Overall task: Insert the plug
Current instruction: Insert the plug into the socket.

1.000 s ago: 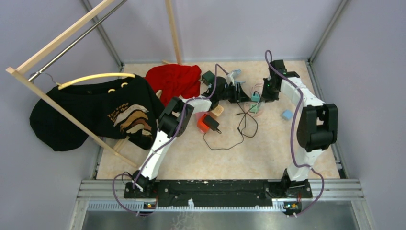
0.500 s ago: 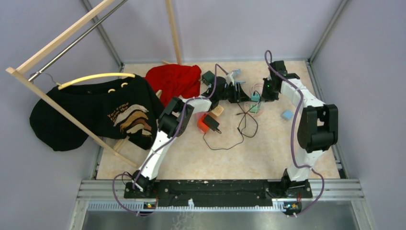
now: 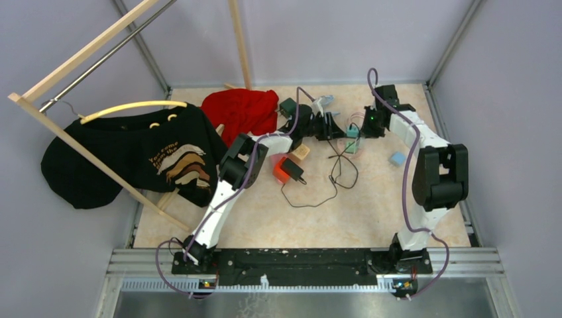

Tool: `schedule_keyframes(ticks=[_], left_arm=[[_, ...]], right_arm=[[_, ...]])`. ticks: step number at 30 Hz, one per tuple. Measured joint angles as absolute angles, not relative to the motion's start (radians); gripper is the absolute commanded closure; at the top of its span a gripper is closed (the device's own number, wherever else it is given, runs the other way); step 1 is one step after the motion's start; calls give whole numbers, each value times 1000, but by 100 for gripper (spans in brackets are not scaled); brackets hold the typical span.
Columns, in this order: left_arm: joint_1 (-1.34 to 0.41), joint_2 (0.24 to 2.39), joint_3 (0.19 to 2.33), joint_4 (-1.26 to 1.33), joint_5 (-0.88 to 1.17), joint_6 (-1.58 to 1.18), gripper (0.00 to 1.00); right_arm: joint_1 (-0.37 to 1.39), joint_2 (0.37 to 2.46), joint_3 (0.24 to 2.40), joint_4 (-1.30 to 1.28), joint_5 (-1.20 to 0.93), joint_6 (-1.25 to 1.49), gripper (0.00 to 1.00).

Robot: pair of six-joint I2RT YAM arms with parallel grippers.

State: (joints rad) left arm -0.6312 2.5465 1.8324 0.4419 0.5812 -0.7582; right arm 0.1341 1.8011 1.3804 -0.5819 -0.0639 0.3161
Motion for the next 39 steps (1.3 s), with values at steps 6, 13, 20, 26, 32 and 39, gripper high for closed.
schedule_keyframes(ticks=[6, 13, 20, 26, 32, 39], left_arm=[[-625, 2550, 1839, 441, 567, -756, 51], [-618, 2553, 1844, 441, 553, -754, 51], [-601, 2572, 1848, 474, 553, -757, 51], [-591, 2593, 1850, 518, 566, -759, 47], [-591, 2613, 1867, 543, 594, -730, 46], [-585, 2645, 1915, 546, 645, -711, 47]], right_arm=[[131, 1794, 1350, -516, -80, 325, 100], [126, 1788, 1300, -429, -104, 351, 100], [126, 1795, 1271, -359, -122, 375, 100], [127, 1816, 1298, -366, -130, 375, 100], [126, 1890, 1456, -532, -141, 324, 100], [126, 1958, 1566, -636, -144, 275, 100]])
